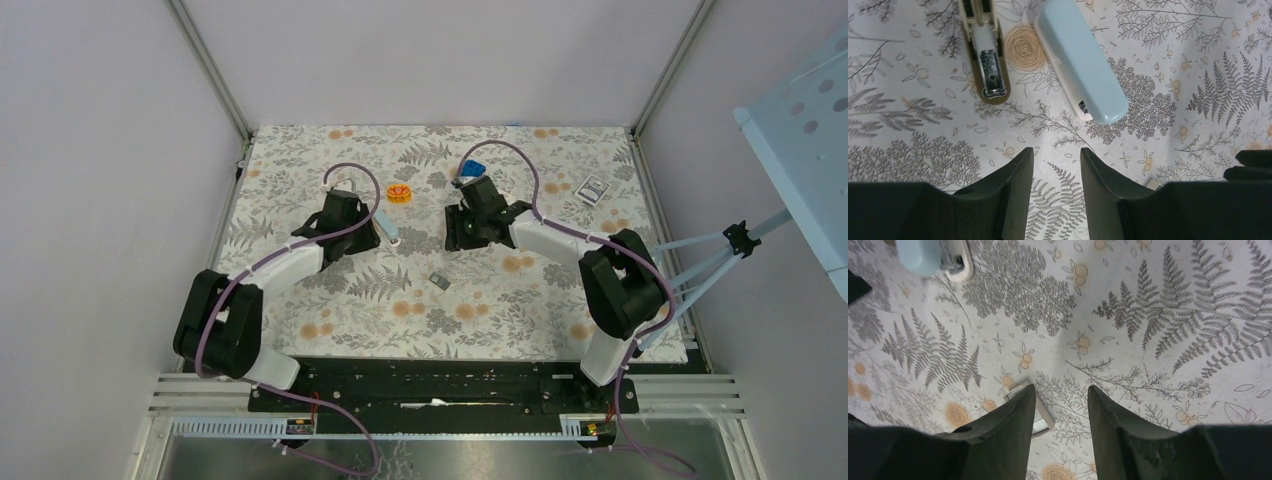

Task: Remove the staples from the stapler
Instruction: Adjust the staple box at the center of the board, then adjust the staple in the staple box.

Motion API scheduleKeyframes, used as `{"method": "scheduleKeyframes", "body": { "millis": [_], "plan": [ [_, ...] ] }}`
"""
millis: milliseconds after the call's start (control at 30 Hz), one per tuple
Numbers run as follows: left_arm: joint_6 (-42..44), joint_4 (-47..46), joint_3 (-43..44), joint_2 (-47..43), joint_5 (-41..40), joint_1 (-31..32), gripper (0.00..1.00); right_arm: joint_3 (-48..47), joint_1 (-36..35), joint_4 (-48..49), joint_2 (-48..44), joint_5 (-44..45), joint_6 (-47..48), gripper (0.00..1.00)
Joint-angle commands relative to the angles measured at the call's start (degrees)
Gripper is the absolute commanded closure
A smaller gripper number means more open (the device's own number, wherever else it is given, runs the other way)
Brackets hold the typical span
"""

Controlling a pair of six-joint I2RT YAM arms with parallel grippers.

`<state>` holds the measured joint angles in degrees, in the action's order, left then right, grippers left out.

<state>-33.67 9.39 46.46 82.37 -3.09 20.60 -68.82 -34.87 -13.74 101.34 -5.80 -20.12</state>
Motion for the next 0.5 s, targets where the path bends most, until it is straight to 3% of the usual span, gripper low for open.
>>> {"method": "scheduleKeyframes", "body": {
  "millis": [0,467],
  "plan": [
    [3.8,-3.9,3.8,2.7,2.8,-0.3,0.56,4.1,-0.3,5.6,-2.1,-3.3,3.3,0.5],
    [4.2,-8.0,3.1,6.4,9.0,-0.3,0.51,9.1,1.5,8.0,-4.0,-15.5,9.7,0.42]
  ]
}}
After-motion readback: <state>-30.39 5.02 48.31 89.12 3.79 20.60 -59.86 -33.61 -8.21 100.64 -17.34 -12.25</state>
